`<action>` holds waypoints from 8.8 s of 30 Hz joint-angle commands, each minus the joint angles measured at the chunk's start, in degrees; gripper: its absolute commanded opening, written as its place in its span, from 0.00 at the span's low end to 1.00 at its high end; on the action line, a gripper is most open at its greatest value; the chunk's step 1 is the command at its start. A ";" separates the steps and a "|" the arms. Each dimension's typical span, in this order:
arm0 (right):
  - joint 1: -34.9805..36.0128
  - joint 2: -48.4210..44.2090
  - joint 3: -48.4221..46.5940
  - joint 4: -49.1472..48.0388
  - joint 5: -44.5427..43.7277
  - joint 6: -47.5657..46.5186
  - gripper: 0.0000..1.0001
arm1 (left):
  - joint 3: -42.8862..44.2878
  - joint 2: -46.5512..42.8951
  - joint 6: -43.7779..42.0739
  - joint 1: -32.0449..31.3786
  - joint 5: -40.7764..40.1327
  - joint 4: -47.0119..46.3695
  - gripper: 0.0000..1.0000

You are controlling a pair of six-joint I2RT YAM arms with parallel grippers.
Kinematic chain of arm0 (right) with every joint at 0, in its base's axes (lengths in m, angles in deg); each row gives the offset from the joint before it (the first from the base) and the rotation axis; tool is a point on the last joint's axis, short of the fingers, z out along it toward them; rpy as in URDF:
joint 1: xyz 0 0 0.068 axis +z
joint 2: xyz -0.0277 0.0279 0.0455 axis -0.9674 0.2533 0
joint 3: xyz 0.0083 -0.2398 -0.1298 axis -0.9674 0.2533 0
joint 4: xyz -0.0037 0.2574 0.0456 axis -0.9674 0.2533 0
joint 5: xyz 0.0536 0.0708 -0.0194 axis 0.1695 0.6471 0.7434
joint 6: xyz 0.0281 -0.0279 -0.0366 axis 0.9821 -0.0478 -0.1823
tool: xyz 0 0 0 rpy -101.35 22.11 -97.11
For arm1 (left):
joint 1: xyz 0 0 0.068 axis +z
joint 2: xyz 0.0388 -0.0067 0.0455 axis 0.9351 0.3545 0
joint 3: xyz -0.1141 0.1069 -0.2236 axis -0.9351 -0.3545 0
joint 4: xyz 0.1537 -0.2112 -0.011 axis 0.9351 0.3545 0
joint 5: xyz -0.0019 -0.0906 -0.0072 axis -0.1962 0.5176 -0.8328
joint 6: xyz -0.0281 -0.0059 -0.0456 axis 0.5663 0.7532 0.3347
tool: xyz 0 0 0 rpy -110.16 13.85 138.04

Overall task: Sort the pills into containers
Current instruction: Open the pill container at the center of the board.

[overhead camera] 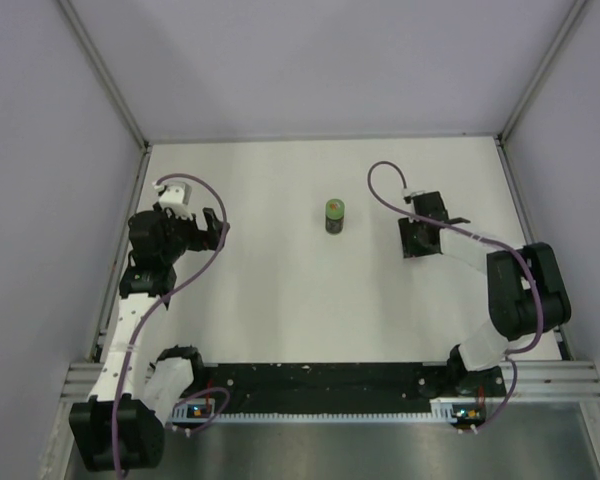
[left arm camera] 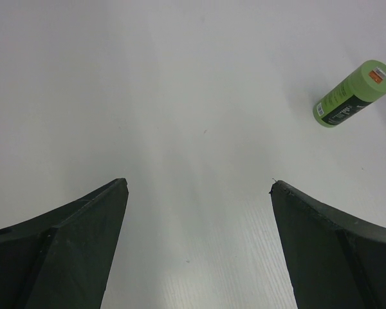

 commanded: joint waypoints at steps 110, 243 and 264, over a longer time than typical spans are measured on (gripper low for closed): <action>27.44 -18.18 -22.99 30.20 41.84 -29.99 0.14 | 16.30 23.53 0.83 -33.12 45.77 -16.43 0.00; 23.30 -12.47 -21.58 27.47 39.11 -24.63 0.00 | 17.97 18.95 -16.67 -35.85 36.63 -4.83 0.37; 21.46 -10.53 -23.34 28.70 42.89 -23.75 0.00 | 15.77 16.67 -32.05 -35.85 30.74 0.27 0.37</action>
